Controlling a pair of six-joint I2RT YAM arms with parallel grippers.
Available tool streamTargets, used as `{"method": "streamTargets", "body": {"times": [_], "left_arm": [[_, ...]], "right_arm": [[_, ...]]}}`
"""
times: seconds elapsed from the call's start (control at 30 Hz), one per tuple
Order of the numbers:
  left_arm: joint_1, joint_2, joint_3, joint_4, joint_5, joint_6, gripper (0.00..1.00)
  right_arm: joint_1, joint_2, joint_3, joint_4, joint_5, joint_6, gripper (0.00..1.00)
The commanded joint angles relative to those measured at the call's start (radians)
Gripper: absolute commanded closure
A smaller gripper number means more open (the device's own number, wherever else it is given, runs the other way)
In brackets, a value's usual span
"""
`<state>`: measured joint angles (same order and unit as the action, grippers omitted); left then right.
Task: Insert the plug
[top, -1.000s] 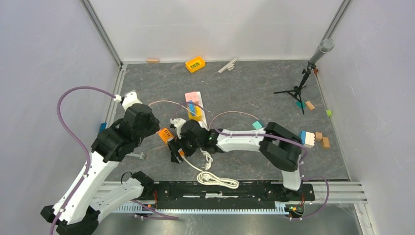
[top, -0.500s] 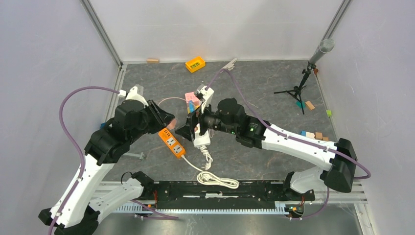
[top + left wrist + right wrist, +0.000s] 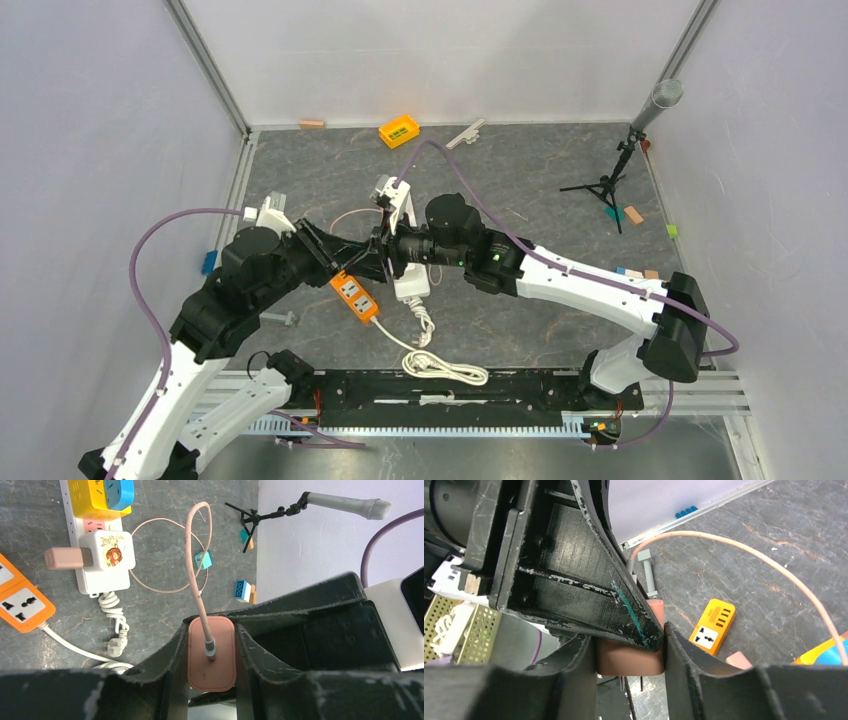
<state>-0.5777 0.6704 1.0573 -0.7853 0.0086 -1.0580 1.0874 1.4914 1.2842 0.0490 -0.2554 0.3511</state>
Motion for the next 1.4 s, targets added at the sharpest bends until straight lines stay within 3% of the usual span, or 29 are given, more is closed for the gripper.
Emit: {"method": "streamTargets", "body": {"times": [0.0,0.03,0.13,0.23,0.33,0.4,0.5,0.6,0.77,0.9,1.17,1.3,1.37], "left_arm": [[0.001,-0.028,-0.017,0.069,0.050,-0.075,0.98],[0.001,-0.027,-0.017,0.065,0.052,-0.075,0.98],[0.001,-0.018,-0.008,0.060,0.057,-0.058,0.94],[0.001,0.002,0.016,0.037,0.061,-0.018,0.69],[0.001,0.041,0.055,0.008,0.091,0.051,0.36],[0.001,0.082,0.093,-0.024,0.132,0.110,0.23],[0.004,0.164,0.162,-0.096,0.220,0.185,0.11],[0.012,0.224,0.193,-0.122,0.336,0.228,0.08],[0.029,0.265,0.193,-0.118,0.509,0.248,0.10],[0.036,0.268,0.147,-0.069,0.610,0.226,0.21],[0.048,0.259,0.116,-0.075,0.612,0.221,0.43],[0.052,0.254,0.104,-0.080,0.611,0.221,0.66],[0.053,0.252,0.095,-0.080,0.610,0.218,0.88]], "right_arm": [[-0.001,0.016,0.058,0.042,-0.028,-0.009,0.72],[-0.001,0.014,0.057,0.037,-0.031,-0.014,0.76],[0.000,0.006,0.050,0.018,-0.044,-0.040,1.00],[-0.001,-0.005,0.050,-0.019,-0.057,-0.072,1.00],[-0.002,-0.015,0.055,-0.080,-0.072,-0.117,1.00],[-0.003,-0.030,0.055,-0.114,-0.079,-0.156,1.00],[-0.003,-0.063,0.044,-0.154,-0.088,-0.209,1.00],[-0.010,-0.103,0.035,-0.192,-0.075,-0.257,1.00],[-0.025,-0.141,0.044,-0.277,-0.067,-0.310,1.00],[-0.039,-0.161,0.033,-0.290,-0.101,-0.312,1.00],[-0.049,-0.177,0.015,-0.285,-0.130,-0.299,1.00],[-0.051,-0.177,0.015,-0.291,-0.134,-0.300,1.00],[-0.053,-0.178,0.013,-0.293,-0.129,-0.298,1.00]]}}
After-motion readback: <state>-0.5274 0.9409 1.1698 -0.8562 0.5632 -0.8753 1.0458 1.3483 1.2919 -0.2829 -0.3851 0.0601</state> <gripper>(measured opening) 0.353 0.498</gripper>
